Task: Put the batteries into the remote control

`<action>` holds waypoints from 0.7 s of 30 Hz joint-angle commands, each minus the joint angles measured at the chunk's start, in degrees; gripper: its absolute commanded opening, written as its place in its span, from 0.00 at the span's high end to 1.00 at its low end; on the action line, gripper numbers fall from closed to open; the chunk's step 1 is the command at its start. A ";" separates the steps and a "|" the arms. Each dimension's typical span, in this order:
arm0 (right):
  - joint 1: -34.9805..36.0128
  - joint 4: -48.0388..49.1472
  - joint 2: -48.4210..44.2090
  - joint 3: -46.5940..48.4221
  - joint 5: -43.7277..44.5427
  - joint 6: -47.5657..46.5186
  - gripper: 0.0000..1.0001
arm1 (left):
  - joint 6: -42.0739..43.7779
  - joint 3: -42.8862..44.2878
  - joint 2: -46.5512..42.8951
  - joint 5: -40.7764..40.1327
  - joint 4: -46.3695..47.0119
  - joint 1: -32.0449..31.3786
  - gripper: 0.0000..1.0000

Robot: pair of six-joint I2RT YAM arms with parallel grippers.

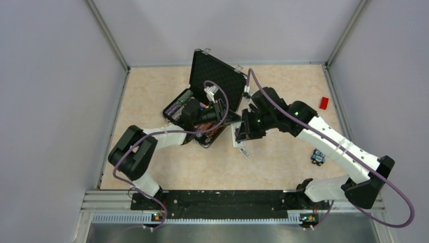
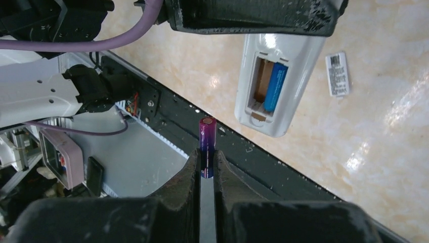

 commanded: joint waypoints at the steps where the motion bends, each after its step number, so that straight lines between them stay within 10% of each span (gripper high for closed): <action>1: -1.40 -3.85 0.09 0.27 1.20 6.21 0.97 | -8.81 3.86 4.72 -1.36 19.96 -2.59 1.00; 21: -4.43 -7.53 5.05 0.26 8.10 8.19 0.96 | -13.52 3.01 10.14 -2.85 21.09 -3.89 1.00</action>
